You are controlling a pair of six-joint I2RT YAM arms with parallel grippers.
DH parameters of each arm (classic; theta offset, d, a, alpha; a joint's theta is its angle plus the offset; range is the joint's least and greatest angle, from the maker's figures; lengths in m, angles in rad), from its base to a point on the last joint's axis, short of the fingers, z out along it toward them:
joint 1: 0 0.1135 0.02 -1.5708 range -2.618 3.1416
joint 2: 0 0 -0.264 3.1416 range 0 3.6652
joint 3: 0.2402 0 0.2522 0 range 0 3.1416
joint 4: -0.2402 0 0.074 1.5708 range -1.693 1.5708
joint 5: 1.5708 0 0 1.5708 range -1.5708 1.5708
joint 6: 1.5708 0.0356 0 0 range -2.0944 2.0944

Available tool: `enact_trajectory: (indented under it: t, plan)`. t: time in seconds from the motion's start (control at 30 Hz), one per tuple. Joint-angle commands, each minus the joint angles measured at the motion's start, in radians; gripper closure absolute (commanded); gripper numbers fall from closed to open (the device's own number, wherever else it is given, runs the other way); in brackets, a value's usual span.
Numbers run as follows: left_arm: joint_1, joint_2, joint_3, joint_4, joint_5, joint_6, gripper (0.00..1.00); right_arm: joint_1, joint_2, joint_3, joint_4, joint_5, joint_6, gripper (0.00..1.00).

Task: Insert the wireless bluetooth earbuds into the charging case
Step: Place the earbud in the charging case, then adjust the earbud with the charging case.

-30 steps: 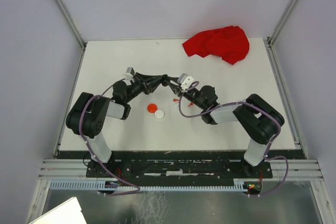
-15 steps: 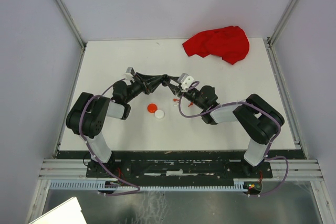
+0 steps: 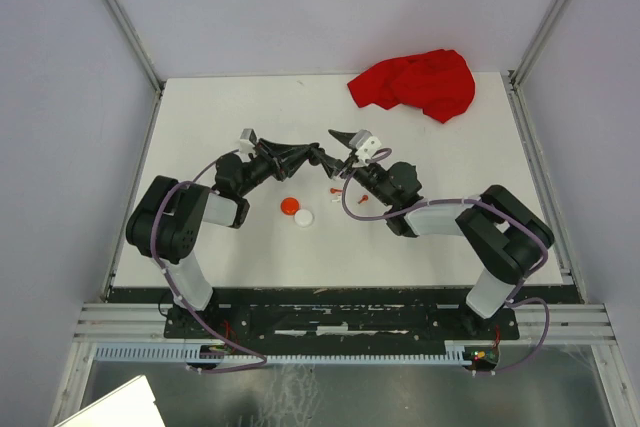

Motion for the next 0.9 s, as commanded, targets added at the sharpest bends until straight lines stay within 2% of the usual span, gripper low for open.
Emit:
enact_trajectory:
  t: [0.0,0.17,0.23,0.33,0.43,0.63,0.8,0.87]
  plan:
    - [-0.001,-0.026,0.025,-0.001,-0.001,0.085,0.97,-0.009,-0.148,0.049,-0.058,0.127,0.071,0.34]
    - [-0.001,-0.050,0.026,-0.050,-0.009,0.134,0.97,-0.008,-0.272,0.093,-0.418,0.262,0.096,0.31]
    - [-0.001,-0.061,0.029,-0.067,-0.013,0.151,0.97,-0.009,-0.308,0.132,-0.603,0.339,0.129,0.30]
    - [-0.001,-0.077,0.032,-0.099,-0.019,0.174,0.97,-0.009,-0.323,0.234,-0.969,0.440,0.201,0.29]
    - [-0.001,-0.086,0.028,-0.106,-0.028,0.175,0.97,-0.010,-0.304,0.339,-1.219,0.477,0.232,0.27]
    - [-0.001,-0.098,0.019,-0.115,-0.058,0.176,0.97,-0.008,-0.269,0.412,-1.415,0.481,0.302,0.25]
    - [-0.002,-0.124,0.011,-0.152,-0.096,0.205,0.97,-0.003,-0.196,0.535,-1.612,0.411,0.348,0.24]
    - [-0.005,-0.139,0.009,-0.177,-0.113,0.226,0.97,0.001,-0.176,0.556,-1.634,0.395,0.363,0.24]
